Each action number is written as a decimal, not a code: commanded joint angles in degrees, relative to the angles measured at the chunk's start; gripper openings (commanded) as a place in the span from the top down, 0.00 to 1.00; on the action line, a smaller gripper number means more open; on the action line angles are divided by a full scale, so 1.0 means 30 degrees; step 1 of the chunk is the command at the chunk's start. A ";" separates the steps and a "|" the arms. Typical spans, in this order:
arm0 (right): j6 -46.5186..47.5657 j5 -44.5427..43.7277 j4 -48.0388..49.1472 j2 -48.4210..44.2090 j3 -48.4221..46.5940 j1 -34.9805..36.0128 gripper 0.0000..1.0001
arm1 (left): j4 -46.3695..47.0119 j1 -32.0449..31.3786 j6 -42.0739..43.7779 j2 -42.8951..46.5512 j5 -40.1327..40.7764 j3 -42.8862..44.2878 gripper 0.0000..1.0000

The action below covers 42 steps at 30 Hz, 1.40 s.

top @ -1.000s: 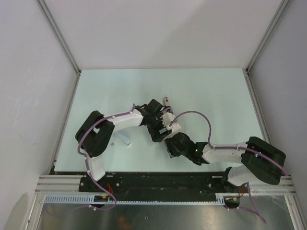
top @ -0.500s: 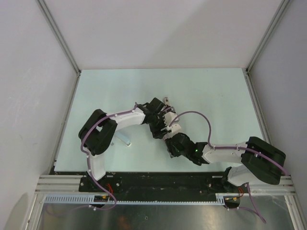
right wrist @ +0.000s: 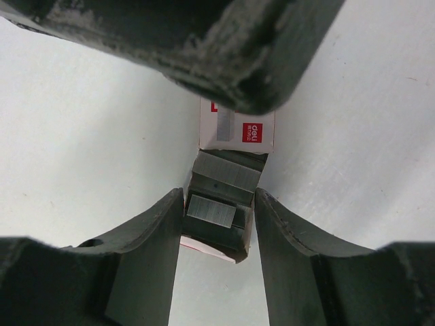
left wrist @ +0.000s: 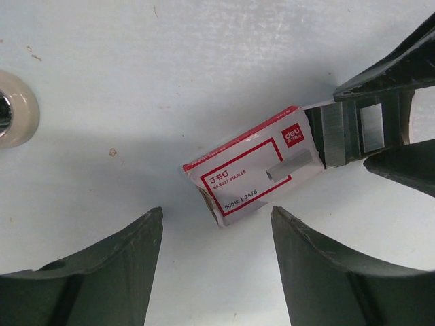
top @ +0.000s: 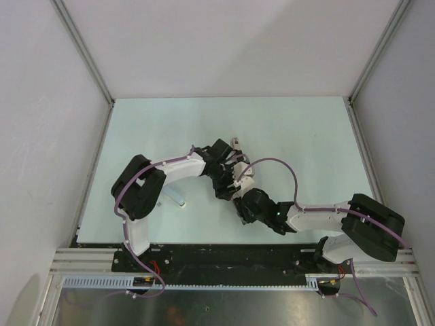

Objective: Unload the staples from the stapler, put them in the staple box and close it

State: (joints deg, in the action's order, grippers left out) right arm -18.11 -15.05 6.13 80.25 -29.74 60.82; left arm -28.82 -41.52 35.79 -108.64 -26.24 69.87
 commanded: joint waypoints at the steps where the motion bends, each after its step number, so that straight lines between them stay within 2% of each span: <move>1: 0.0719 0.0727 0.0600 -0.0016 0.0175 0.0137 0.50 | -0.1733 -0.0269 0.1078 -0.0116 -0.1729 0.0167 0.30; 23: 0.1149 0.1371 0.2476 0.1249 -0.0517 -0.0390 0.53 | -0.3422 -0.1195 0.2250 -0.0145 -0.3153 -0.0444 0.30; 42: 0.1190 0.1847 0.4001 0.2208 -0.0540 -0.0343 0.55 | -0.3843 -0.2204 0.2028 -0.0421 -0.4106 -0.0215 0.30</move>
State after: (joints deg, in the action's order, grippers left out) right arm -16.53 -13.87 13.56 83.64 -29.63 60.75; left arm -32.29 -40.51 36.47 -108.64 -30.74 69.95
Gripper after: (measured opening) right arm 0.454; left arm 0.702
